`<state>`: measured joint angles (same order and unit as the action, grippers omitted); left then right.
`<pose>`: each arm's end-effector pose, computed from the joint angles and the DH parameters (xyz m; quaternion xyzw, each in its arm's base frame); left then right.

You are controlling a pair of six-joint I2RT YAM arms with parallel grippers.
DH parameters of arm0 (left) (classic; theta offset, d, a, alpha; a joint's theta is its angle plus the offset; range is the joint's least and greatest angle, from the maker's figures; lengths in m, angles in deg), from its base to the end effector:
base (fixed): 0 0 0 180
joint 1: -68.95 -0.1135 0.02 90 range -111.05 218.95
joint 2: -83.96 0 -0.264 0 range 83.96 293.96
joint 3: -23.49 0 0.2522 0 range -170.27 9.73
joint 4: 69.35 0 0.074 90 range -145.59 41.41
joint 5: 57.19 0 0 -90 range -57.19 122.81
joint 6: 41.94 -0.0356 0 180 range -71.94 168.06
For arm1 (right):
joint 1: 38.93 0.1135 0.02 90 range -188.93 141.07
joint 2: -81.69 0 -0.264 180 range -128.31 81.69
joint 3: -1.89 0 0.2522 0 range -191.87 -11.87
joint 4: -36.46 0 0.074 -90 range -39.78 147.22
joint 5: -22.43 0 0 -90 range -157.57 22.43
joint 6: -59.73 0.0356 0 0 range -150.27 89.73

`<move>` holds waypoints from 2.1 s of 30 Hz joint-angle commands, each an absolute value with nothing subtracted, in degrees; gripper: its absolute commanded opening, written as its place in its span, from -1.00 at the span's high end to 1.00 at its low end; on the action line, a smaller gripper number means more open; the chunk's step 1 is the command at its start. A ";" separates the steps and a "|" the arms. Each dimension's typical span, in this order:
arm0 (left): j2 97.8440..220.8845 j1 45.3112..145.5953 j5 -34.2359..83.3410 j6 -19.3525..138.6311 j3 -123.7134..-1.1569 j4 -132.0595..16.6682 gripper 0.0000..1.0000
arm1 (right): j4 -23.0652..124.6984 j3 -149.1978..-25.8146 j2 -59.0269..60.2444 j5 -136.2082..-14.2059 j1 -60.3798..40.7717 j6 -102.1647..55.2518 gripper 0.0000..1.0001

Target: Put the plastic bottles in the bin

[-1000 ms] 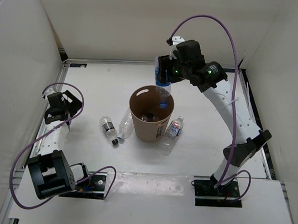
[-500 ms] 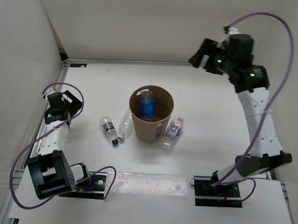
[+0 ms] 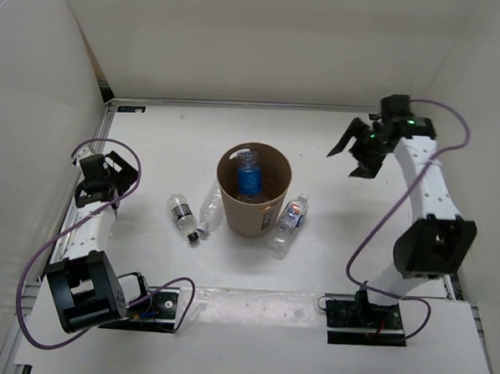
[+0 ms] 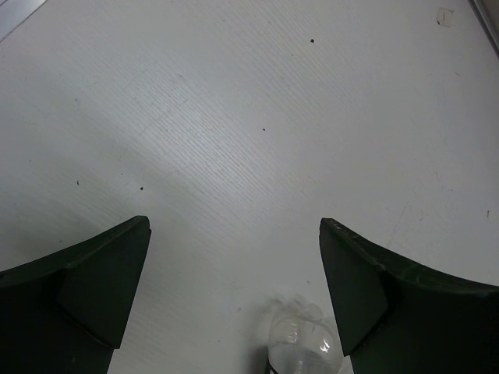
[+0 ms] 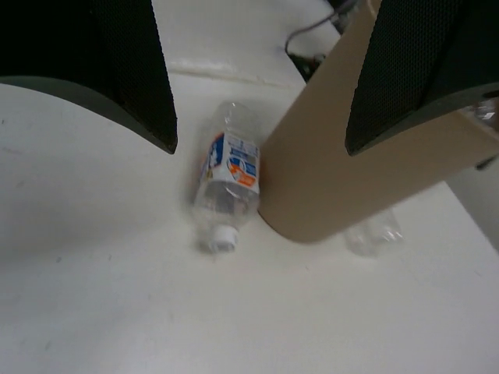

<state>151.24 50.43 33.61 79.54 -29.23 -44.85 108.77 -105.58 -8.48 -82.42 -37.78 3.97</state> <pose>0.2343 0.0790 0.2246 -0.3843 0.8169 -0.0423 0.4280 0.3235 0.0156 0.3637 0.2321 0.9177 0.2080 0.2465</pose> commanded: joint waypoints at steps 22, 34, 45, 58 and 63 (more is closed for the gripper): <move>145.83 50.32 32.99 81.19 -26.04 -44.52 -1.00 | 127.03 -114.53 -46.36 -86.37 -19.07 -1.44 -0.79; 144.25 50.23 32.99 81.02 -24.02 -43.73 -1.00 | 121.68 -105.57 -44.71 -91.91 -21.26 -1.62 0.08; 143.64 50.15 32.99 82.25 -22.61 -46.36 -1.00 | 128.68 -112.32 -34.96 -81.31 -28.81 -4.52 0.87; 143.63 50.32 33.08 82.08 -20.59 -47.59 -1.00 | 133.47 -146.51 -19.39 -59.76 -34.82 -8.12 1.00; 143.81 50.32 32.02 81.63 -20.85 -47.42 -1.00 | 122.04 -145.04 -10.35 -56.42 -19.97 -12.06 1.00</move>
